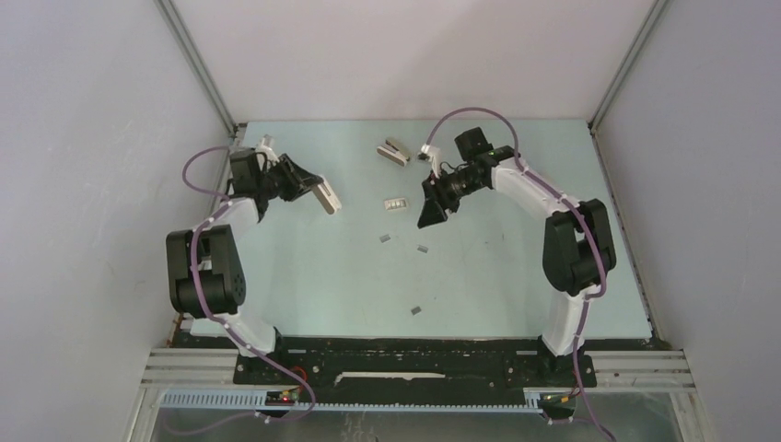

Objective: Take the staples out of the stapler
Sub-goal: Place the staple at the center of the board.

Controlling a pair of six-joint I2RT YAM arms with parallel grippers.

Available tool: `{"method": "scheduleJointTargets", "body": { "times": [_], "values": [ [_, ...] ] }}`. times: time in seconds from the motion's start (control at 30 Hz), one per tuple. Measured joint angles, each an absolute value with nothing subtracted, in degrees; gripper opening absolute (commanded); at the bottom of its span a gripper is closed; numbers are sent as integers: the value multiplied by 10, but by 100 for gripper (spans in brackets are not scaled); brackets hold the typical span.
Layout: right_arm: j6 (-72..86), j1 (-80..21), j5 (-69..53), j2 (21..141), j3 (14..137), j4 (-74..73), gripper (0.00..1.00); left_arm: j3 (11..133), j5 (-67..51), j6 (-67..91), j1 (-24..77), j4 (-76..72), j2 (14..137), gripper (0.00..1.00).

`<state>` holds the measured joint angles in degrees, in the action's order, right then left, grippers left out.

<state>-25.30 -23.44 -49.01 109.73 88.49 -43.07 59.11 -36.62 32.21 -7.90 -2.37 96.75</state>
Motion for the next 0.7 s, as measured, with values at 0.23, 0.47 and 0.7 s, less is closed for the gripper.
{"method": "scheduleJointTargets", "body": {
  "times": [0.23, 0.47, 0.7],
  "values": [
    [-159, -198, -653, 1053, 885, -379, 69, 466, -432, 418, -32, -223, 871, 0],
    [4, -181, -743, 1053, 877, -244, 70, 437, -452, 503, 66, -362, 835, 0],
    [125, -168, -780, 1043, 829, -133, 72, 435, -450, 555, 110, -439, 829, 0]
  ]
}}
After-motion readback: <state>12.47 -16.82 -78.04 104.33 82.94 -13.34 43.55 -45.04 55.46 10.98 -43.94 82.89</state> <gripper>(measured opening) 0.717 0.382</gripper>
